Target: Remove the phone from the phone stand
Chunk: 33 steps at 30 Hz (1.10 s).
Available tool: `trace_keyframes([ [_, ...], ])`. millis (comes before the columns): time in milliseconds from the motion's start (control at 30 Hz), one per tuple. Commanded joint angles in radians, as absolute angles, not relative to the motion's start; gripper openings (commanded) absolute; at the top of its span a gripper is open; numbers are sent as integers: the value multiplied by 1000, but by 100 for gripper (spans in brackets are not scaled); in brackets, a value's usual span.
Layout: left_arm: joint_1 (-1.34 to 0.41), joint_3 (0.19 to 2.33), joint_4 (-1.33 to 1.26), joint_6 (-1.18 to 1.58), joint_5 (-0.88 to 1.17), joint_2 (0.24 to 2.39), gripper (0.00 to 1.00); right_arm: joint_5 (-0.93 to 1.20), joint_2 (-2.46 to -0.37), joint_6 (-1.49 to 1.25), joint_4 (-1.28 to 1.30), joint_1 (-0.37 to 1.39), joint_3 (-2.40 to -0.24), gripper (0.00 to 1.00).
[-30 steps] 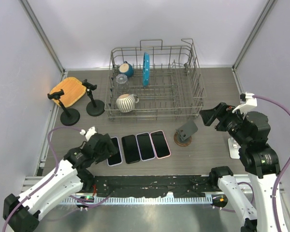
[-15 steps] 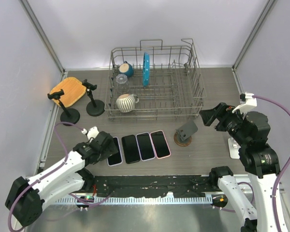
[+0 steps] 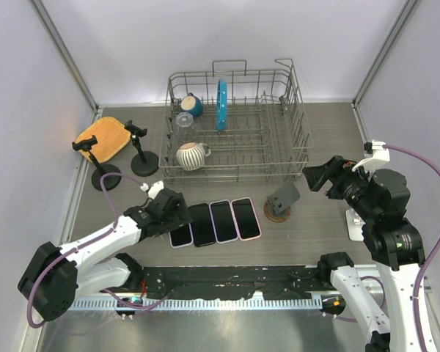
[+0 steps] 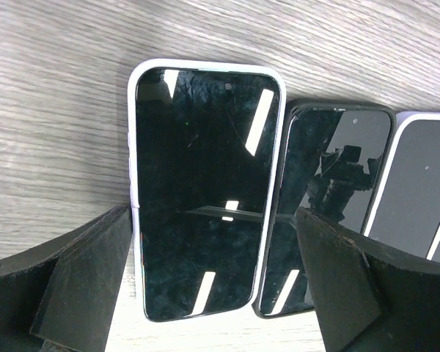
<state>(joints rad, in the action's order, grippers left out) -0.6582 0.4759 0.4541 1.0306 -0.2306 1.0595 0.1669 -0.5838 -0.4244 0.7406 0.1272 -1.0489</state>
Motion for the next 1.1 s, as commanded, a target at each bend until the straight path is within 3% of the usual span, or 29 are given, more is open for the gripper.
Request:
trace_keyframes([
  [0, -699, 468, 357, 1043, -104, 1103, 95, 166, -580, -422, 699, 130, -1052, 85],
  [233, -706, 517, 463, 1042, -214, 994, 98, 140, -574, -413, 715, 132, -1065, 85],
  [633, -703, 828, 865, 875, -685, 599, 100, -167, -511, -357, 805, 146, -1114, 86],
  [1067, -703, 887, 789, 703, -782, 169, 100, -618, -267, -262, 718, 252, -1052, 91],
])
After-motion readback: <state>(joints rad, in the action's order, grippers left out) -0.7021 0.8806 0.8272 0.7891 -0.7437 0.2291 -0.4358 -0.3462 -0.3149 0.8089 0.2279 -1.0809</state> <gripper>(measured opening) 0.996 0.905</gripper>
